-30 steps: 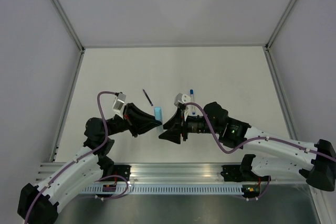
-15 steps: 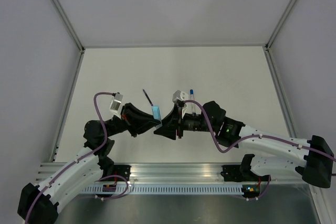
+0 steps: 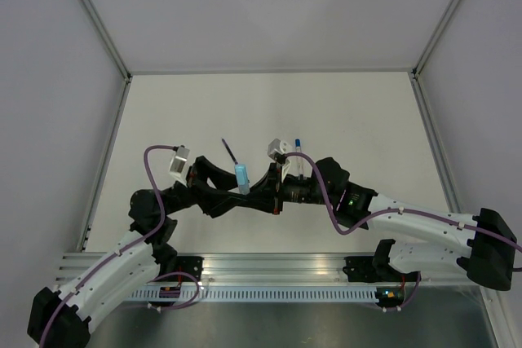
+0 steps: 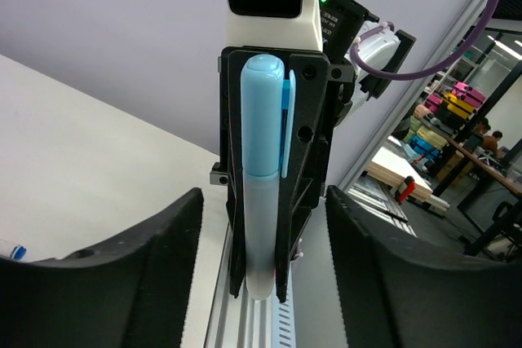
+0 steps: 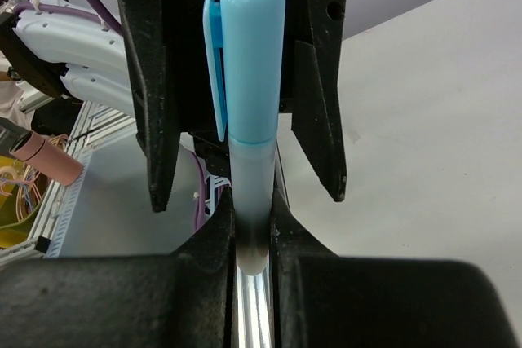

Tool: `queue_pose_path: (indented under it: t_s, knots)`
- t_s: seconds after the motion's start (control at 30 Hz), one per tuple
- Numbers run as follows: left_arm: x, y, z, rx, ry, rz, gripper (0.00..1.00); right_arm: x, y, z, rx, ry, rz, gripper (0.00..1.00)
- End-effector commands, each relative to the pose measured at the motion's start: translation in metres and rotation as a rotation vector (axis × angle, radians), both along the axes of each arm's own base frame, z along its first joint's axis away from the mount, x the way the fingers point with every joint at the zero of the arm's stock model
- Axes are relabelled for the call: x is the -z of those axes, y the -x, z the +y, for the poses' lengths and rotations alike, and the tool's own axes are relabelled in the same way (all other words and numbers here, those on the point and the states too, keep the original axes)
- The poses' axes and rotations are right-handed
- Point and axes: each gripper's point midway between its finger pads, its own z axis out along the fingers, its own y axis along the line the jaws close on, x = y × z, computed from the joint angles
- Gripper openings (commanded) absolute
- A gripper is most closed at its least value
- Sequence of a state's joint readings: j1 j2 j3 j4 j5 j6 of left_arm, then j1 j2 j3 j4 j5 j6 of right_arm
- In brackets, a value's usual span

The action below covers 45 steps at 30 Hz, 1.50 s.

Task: Insert the pens into the pen caps

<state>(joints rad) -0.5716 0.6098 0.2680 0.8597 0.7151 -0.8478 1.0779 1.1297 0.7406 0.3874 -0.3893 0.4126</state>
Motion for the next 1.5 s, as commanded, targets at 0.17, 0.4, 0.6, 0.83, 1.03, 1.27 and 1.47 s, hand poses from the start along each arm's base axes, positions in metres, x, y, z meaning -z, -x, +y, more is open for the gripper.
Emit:
queue_pose_path:
  t_s: [0.17, 0.4, 0.6, 0.83, 1.03, 1.27, 1.47]
  knots:
    - [-0.010, -0.002, -0.003, 0.001, -0.017, -0.003, 0.90, -0.013, 0.008, -0.003, -0.027, -0.038, -0.003, 0.00]
    - [-0.022, -0.008, -0.006, -0.008, -0.046, -0.022, 0.96, -0.004, 0.012, -0.002, -0.056, -0.003, 0.013, 0.00]
    - [-0.036, -0.011, -0.006, -0.031, -0.064, -0.046, 0.95, 0.007, 0.014, -0.004, -0.062, 0.024, 0.025, 0.00]
    - [-0.042, -0.015, -0.007, -0.044, -0.078, -0.044, 0.90, 0.008, 0.018, -0.006, -0.079, 0.028, 0.026, 0.00]
    - [-0.036, -0.014, -0.008, -0.022, -0.074, -0.014, 0.44, 0.006, 0.017, -0.008, -0.068, 0.032, 0.028, 0.00]
    - [-0.011, -0.004, -0.013, 0.064, -0.090, 0.040, 0.02, -0.046, 0.008, -0.017, -0.001, -0.041, -0.080, 0.00]
    - [-0.001, 0.005, -0.013, 0.118, -0.072, 0.052, 0.02, -0.111, -0.010, -0.028, 0.099, -0.143, -0.216, 0.00]
